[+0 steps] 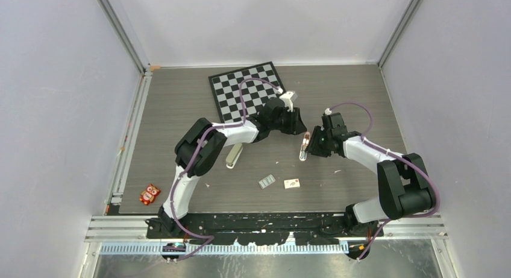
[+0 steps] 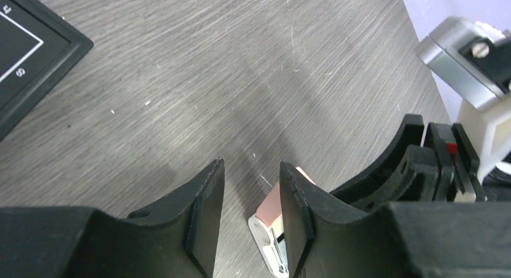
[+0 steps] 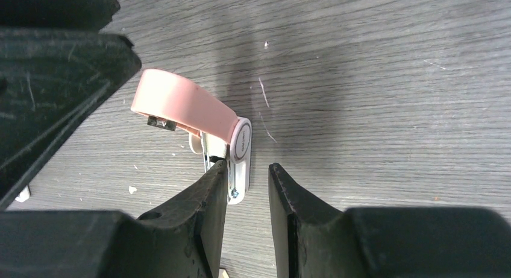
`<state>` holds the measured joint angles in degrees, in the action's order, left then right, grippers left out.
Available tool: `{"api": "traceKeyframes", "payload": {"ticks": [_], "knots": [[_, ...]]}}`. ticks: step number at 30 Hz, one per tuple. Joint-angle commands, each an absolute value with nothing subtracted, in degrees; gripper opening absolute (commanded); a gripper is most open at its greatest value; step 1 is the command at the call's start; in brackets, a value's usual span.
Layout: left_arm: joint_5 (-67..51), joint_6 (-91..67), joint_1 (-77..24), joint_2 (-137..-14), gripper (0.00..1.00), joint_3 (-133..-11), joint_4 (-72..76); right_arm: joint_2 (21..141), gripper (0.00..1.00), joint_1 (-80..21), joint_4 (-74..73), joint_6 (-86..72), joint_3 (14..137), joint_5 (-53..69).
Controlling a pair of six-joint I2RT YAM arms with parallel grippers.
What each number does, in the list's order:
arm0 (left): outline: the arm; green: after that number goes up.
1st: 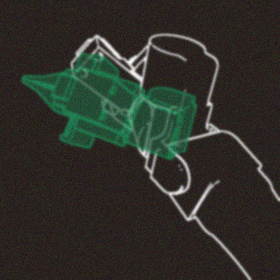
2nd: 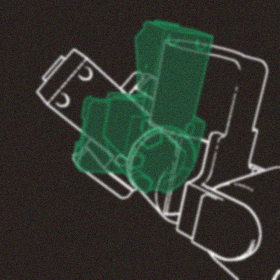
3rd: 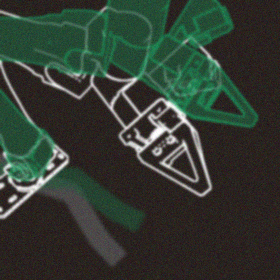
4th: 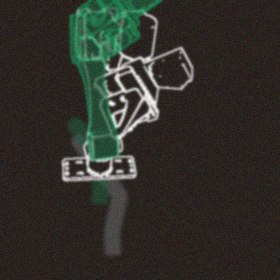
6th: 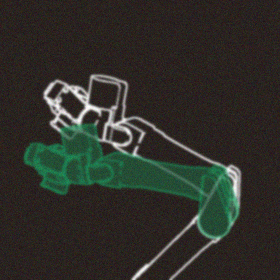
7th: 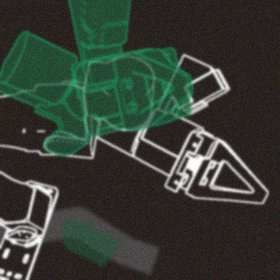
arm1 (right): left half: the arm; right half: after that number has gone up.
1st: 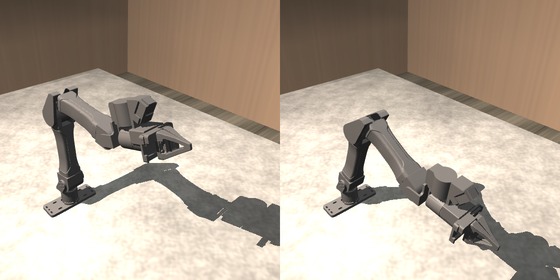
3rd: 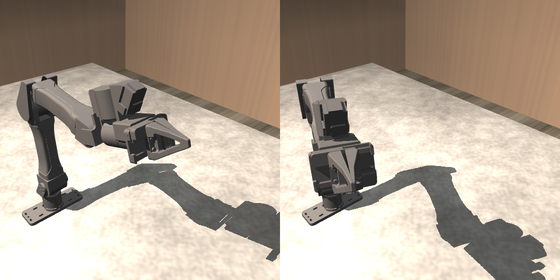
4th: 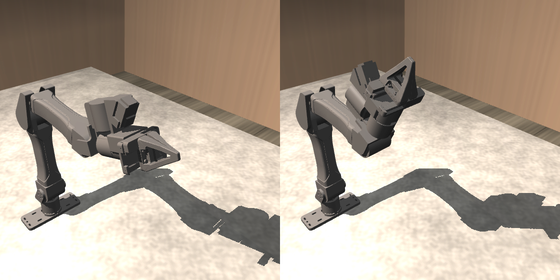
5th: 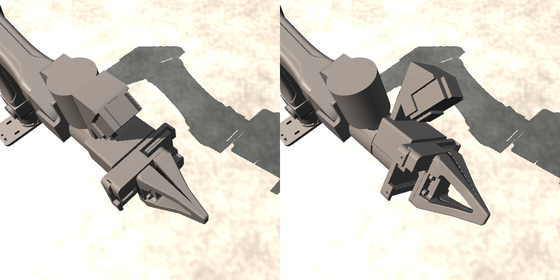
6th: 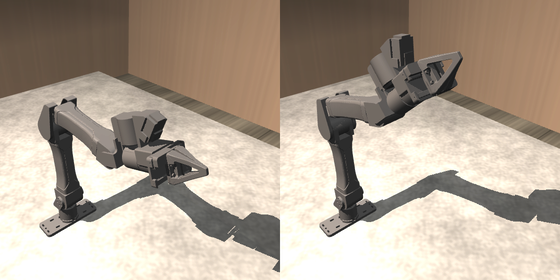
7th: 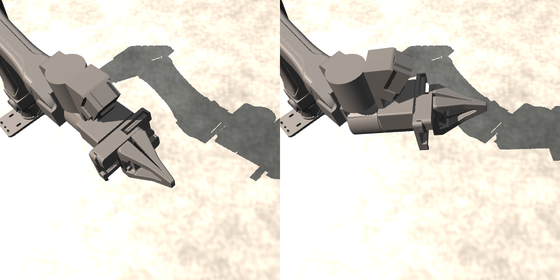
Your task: Load the staples into the stapler
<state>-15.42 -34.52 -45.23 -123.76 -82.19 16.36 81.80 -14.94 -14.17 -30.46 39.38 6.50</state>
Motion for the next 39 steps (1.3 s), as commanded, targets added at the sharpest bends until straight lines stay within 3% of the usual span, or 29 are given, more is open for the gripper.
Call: {"api": "traceKeyframes", "payload": {"ticks": [1,15,39], "knots": [[-16.77,-35.38,-44.47,-126.42,0.4,-86.69,15.52,82.87,0.36,-15.14,-11.72,-31.02,39.64,7.23],[-26.56,-36.0,-44.47,-131.84,0.39,-90.97,18.33,80.84,0.38,-15.54,-12.8,-32.96,40.42,6.19],[-44.37,-41.44,-44.47,-136.13,0.41,-92.16,32.32,82.07,0.3,-15.89,-12.48,-32.08,37.74,5.0]]}}
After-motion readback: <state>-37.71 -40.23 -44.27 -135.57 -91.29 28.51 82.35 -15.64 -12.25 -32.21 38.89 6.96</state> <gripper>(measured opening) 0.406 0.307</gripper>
